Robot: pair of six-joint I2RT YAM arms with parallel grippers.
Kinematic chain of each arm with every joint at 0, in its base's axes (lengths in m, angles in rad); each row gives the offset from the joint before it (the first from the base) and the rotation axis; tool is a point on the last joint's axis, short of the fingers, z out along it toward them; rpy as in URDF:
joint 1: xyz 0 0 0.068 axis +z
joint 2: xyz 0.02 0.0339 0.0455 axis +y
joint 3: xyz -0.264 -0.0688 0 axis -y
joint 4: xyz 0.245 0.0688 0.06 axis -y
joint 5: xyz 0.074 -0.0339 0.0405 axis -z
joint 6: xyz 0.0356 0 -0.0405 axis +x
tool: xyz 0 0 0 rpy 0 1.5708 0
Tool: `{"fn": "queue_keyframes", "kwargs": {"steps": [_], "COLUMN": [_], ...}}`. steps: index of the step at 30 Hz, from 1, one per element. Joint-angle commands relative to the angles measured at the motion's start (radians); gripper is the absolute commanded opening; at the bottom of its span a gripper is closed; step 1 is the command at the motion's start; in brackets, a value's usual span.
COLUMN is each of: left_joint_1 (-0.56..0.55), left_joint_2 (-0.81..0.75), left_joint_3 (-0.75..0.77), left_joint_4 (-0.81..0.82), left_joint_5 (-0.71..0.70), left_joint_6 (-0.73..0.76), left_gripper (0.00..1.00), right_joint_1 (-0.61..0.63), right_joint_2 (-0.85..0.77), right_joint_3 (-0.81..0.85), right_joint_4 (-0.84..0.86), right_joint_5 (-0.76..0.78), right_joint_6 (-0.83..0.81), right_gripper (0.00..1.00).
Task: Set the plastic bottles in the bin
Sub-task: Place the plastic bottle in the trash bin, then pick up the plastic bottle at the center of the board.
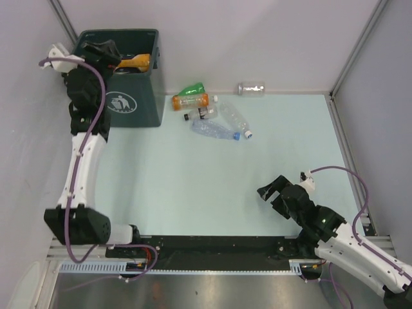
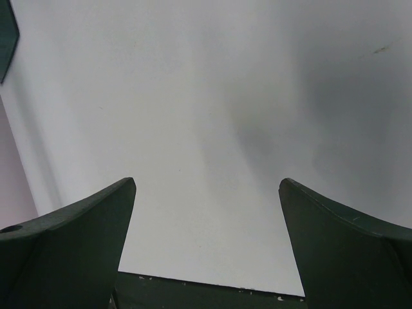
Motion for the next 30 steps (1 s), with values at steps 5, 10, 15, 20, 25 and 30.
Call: {"fn": "queue_keyframes", "kwargs": {"steps": [5,10,15,20,25,30], "left_joint_1": [0.0,0.0,0.0,0.0,0.0,0.0], "left_joint_2": [-0.335,-0.518,-0.619,-0.777,-0.882,-0.877], "left_joint_3": [-0.33,-0.459,-0.502,-0.604,-0.769,-0.88], "left_joint_4": [-0.094,-0.25,-0.411,-0.519,-0.554,-0.562], "left_joint_5": [0.211,0.33,0.536,0.567,0.55,0.622], "left_joint_6": [-0.07,-0.032,0.091,0.152,0.122,0.103], "left_gripper": [1.0,1.0,1.0,1.0,1.0,1.0], "right_joint_1": [0.0,-0.003,-0.006,-0.008,-0.012,-0.028], "right_joint_2": [0.044,0.056,0.065,0.081,0.099,0.121], "right_joint_3": [0.019,0.034,0.058,0.062,0.074,0.083], "right_joint_4": [0.128,0.138,0.152,0.169,0.18,0.201], "right_joint_5": [0.012,0.012,0.004,0.018,0.02,0.029], "right_joint_6": [-0.044,-0.073,-0.101,-0.11,-0.125,-0.133], "right_gripper": [1.0,1.0,1.0,1.0,1.0,1.0]}}
